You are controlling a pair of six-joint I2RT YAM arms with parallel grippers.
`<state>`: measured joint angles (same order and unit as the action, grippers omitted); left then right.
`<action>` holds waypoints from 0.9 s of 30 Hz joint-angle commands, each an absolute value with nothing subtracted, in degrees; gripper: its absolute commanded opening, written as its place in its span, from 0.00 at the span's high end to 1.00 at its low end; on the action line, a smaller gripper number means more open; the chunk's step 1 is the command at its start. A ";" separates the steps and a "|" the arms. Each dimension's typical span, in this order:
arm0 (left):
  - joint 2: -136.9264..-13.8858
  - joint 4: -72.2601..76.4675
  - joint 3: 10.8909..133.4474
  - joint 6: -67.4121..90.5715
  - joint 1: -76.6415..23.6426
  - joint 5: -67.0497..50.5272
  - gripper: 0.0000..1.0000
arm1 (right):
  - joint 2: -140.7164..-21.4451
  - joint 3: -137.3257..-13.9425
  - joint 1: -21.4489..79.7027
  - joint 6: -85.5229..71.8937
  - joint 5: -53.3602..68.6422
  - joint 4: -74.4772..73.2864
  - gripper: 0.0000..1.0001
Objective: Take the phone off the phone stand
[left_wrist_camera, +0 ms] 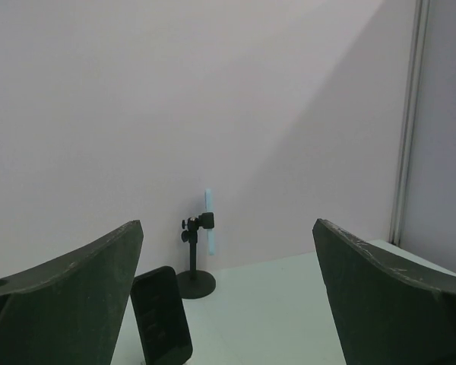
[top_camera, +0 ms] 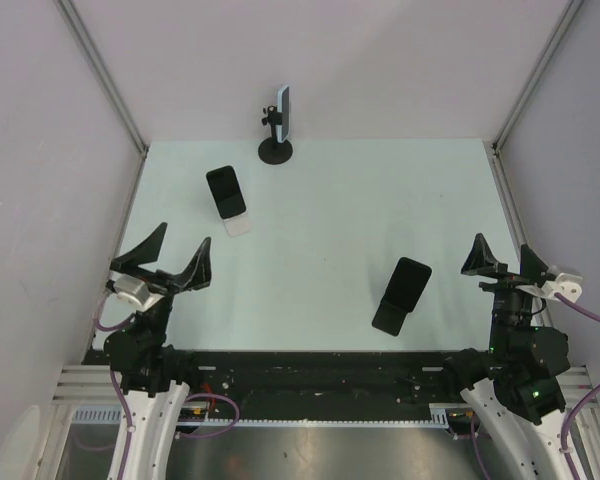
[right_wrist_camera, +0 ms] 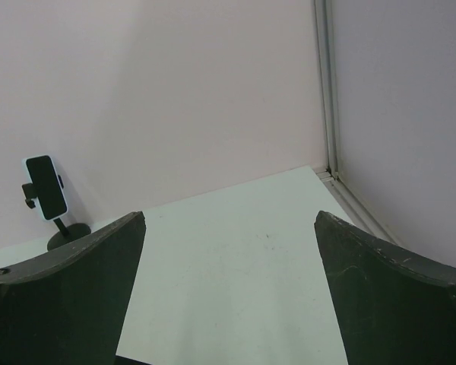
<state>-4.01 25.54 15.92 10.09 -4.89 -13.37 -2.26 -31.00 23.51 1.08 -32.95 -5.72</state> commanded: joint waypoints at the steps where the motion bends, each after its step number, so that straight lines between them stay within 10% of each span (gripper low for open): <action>1: -5.36 25.49 17.58 10.72 -4.40 -11.08 0.00 | -1.67 -33.31 23.64 0.71 -34.80 -5.36 0.00; 27: -55.33 3.16 45.06 27.70 -8.52 10.71 0.00 | -1.67 -33.31 27.25 0.88 -36.56 -5.54 0.00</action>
<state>-48.07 4.49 38.28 26.96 -6.59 6.17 -2.26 -31.33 26.74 1.04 -35.62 -6.04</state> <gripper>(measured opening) 0.996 0.995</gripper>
